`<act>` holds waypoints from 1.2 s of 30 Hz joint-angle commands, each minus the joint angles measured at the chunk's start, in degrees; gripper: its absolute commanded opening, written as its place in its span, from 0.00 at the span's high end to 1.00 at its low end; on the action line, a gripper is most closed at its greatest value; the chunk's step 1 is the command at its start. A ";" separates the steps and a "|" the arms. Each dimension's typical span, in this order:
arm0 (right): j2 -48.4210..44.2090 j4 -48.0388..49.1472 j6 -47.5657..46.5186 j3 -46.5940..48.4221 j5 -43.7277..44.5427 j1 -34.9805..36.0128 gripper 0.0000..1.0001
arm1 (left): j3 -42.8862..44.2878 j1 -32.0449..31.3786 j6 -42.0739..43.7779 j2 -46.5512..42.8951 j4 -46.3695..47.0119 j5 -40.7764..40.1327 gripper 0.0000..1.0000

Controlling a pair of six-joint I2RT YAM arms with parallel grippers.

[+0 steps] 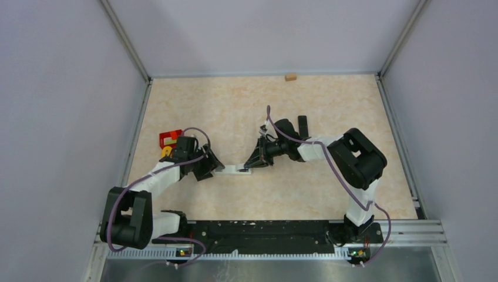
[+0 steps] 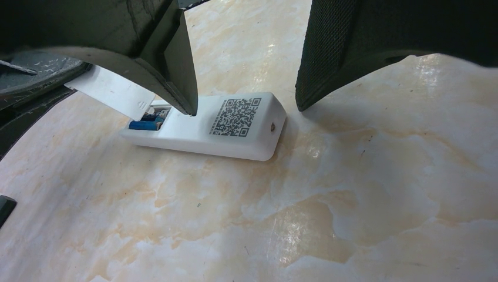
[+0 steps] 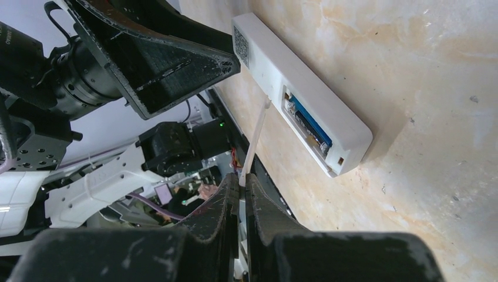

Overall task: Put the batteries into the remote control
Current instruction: Load the battery cover into the remote control.

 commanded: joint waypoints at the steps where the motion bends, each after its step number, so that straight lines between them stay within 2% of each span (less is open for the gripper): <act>1: 0.76 0.70 -1.34 2.08 1.00 0.39 1.00 | -1.69 0.14 2.29 2.89 -3.28 -6.41 0.33; 16: 3.06 1.79 -2.04 1.10 2.14 0.39 1.00 | -1.65 0.12 2.34 3.08 -3.13 -6.31 0.33; 25: 2.81 -6.56 -8.95 2.00 2.78 0.39 1.00 | -1.85 0.14 2.26 3.06 -2.88 -6.24 0.33; 36: 4.53 -8.79 -10.50 2.77 3.79 0.70 1.00 | -1.77 0.14 2.11 3.24 -2.70 -6.05 0.33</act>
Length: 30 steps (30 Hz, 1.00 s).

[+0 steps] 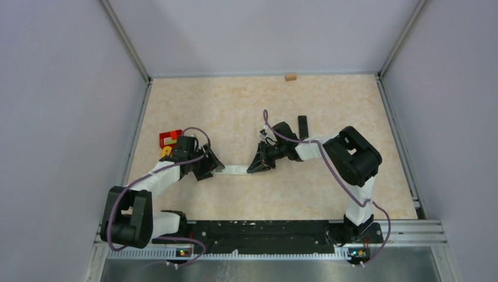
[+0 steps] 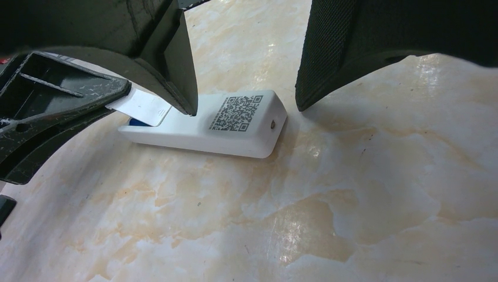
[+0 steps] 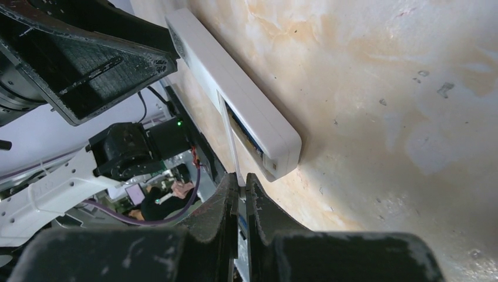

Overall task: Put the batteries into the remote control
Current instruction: Load the battery cover into the remote control.

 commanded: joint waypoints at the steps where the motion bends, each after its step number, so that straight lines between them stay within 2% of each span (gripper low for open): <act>1: 1.70 -1.45 -1.00 1.79 1.86 0.71 1.00 | -2.01 0.14 2.20 2.87 -2.53 -6.10 0.33; 13: 1.87 -2.31 0.91 2.85 4.45 1.16 1.00 | -2.04 0.14 2.42 2.98 -2.46 -5.57 0.33; 23: 4.68 -16.25 -8.60 10.97 4.11 0.89 1.00 | -2.14 0.09 2.50 2.90 -2.45 -5.47 0.33; 30: 6.27 -17.38 -8.45 11.38 2.48 0.89 1.00 | -1.96 0.14 2.40 3.46 -1.97 -4.93 0.33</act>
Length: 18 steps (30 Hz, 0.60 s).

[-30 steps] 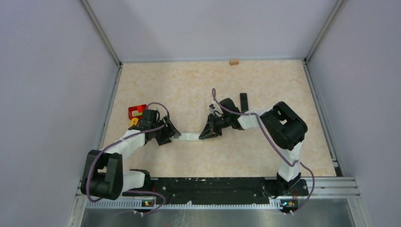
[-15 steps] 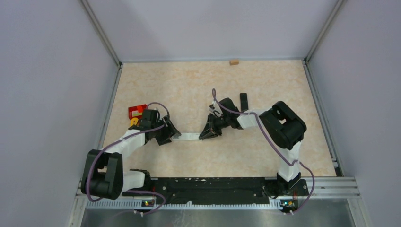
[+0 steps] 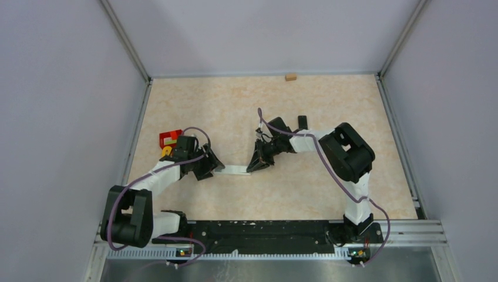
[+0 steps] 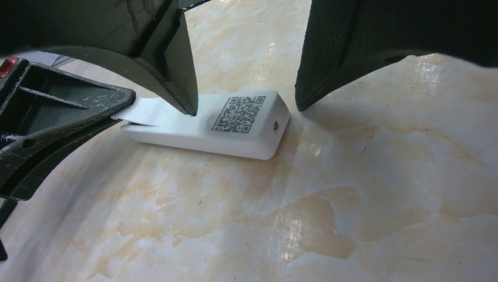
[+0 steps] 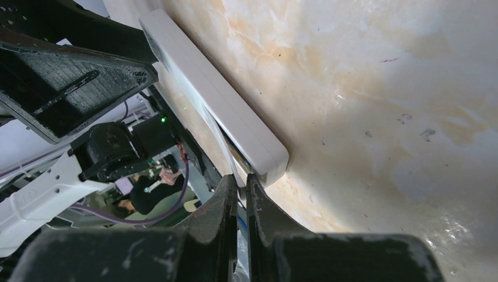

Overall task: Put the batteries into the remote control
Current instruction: Load the battery cover into the remote control.

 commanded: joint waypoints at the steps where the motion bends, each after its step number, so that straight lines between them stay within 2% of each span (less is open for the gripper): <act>1: 1.99 -1.68 -1.05 1.29 2.44 0.81 1.00 | -2.14 0.14 2.38 3.22 -1.99 -4.84 0.33; 6: 1.73 -2.46 -0.92 2.41 3.97 0.81 1.00 | -2.08 0.14 2.34 3.73 -1.81 -4.51 0.33; 11: 0.90 -5.16 -2.64 3.77 5.26 0.64 0.86 | -1.76 0.14 2.50 3.32 -2.30 -5.01 0.33; 18: -1.09 -4.88 -2.46 3.73 4.47 0.04 0.73 | -1.81 0.14 2.54 3.01 -2.44 -5.62 0.34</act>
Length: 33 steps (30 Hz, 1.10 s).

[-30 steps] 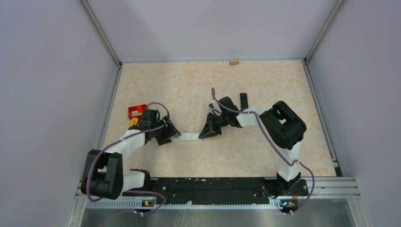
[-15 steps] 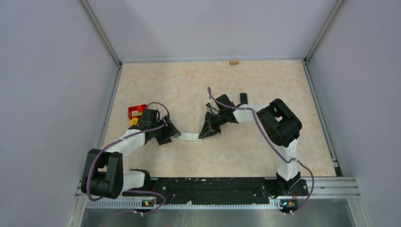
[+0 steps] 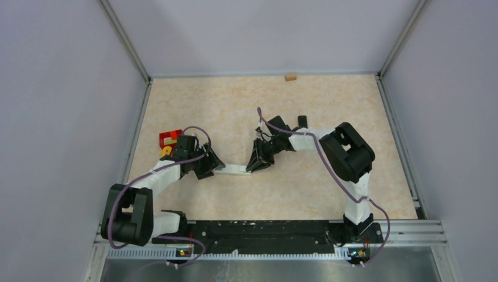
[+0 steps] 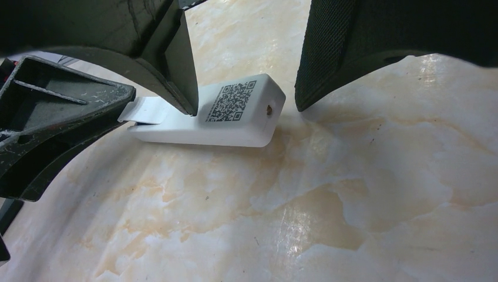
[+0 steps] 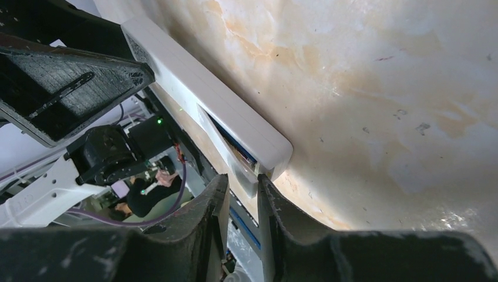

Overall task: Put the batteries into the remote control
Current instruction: Load the battery cover into the remote control.

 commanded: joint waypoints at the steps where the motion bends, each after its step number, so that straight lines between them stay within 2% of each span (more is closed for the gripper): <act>1: -1.43 -0.74 -1.12 1.59 3.16 0.12 0.72 | -2.05 0.14 2.54 2.17 -3.80 -6.45 0.34; 15: -4.70 -0.35 -0.89 1.41 1.58 -0.84 0.61 | -2.14 0.14 2.42 1.78 -4.26 -7.47 0.34; 22: -5.89 0.00 -0.75 -0.37 3.87 -0.94 0.59 | -1.92 0.14 2.30 1.54 -4.84 -8.08 0.34; 26: -5.40 0.51 -1.20 -0.73 5.25 -0.92 0.60 | -1.96 0.14 2.38 1.13 -5.46 -8.60 0.34; 33: -3.79 1.75 -1.32 -0.95 6.39 -0.84 0.67 | -1.88 0.14 2.41 1.35 -5.54 -8.66 0.35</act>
